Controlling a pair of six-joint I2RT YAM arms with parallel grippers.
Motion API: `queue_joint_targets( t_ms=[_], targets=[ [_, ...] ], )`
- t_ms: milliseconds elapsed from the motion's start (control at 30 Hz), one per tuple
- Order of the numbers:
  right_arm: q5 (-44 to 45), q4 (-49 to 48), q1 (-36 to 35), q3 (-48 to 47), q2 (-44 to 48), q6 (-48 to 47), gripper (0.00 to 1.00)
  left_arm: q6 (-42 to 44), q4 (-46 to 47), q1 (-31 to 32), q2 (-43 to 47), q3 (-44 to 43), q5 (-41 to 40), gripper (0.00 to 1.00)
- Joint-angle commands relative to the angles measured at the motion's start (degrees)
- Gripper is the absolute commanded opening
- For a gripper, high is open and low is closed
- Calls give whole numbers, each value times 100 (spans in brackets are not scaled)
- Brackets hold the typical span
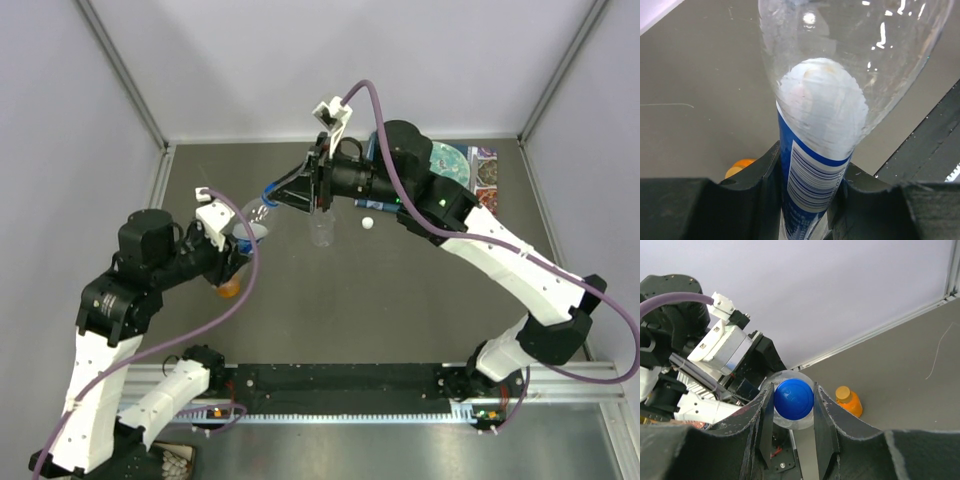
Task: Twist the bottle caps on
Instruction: Screw the bottle cap onto the plastic bottle.
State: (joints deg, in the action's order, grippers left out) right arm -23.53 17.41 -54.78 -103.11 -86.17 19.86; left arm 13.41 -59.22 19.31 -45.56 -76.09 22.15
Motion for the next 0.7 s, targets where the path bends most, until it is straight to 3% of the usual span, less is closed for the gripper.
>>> queue_joint_targets(
  t_ms=[0,667],
  targets=[
    [-56,764,-296,230,-145,510,0,-559,1607,-77,135,-327,-764,0],
    [1210,1238,-630,-120,-620,1855,0,-67,2433,-77,592,384,-2154,0]
  ],
)
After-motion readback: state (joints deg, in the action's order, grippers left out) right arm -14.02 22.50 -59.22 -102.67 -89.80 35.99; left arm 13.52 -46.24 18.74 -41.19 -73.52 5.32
